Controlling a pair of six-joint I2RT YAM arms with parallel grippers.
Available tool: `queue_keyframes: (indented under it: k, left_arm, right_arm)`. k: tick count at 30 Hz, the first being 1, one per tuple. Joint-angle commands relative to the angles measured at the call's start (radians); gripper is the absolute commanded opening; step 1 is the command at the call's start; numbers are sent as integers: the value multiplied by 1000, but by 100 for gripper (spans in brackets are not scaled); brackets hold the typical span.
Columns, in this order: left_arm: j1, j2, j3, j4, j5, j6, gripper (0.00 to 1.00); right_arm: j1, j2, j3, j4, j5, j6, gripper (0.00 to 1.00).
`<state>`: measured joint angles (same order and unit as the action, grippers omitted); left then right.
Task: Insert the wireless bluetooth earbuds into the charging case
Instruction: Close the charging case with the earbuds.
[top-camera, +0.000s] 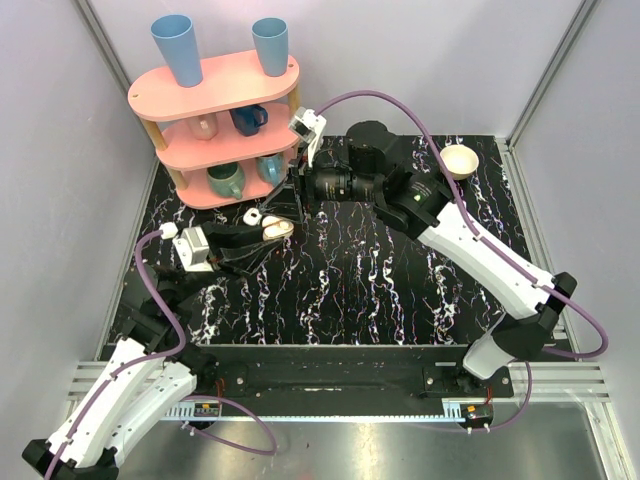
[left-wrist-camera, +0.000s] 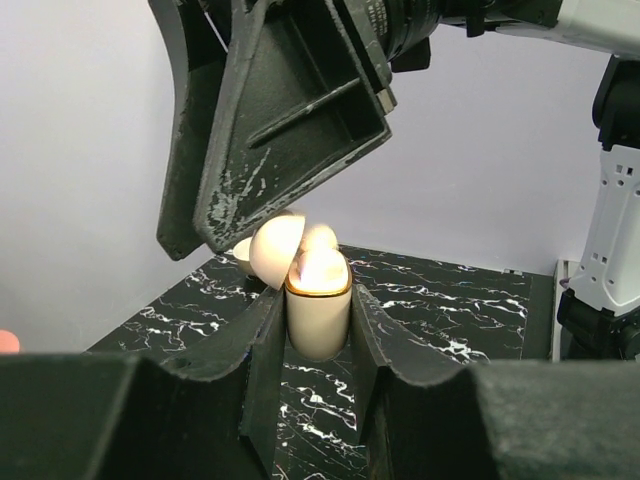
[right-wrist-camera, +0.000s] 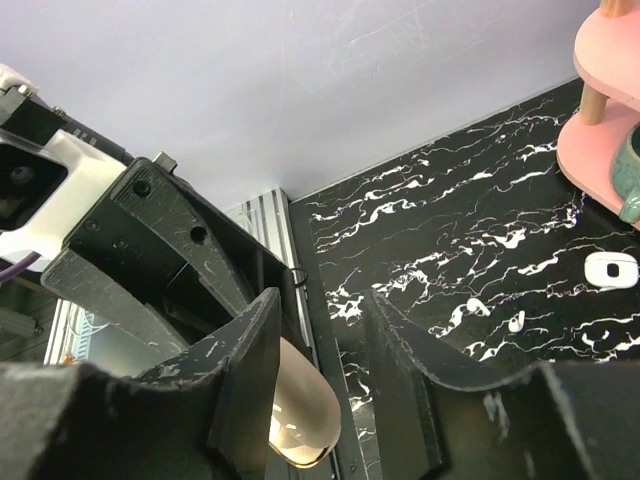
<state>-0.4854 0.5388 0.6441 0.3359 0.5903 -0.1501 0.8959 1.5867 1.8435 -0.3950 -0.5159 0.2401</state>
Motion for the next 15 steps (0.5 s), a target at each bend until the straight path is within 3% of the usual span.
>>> queue_keyframes:
  k: [1,15]
  left_arm:
    - [1,-10,8,88,-50,15,0]
    - [1,-19,9,71,-99,12,0]
  right_arm:
    - [34,-42,-16,-39,-36,8,46]
    - [55,-44,-41,-51,61,-8,47]
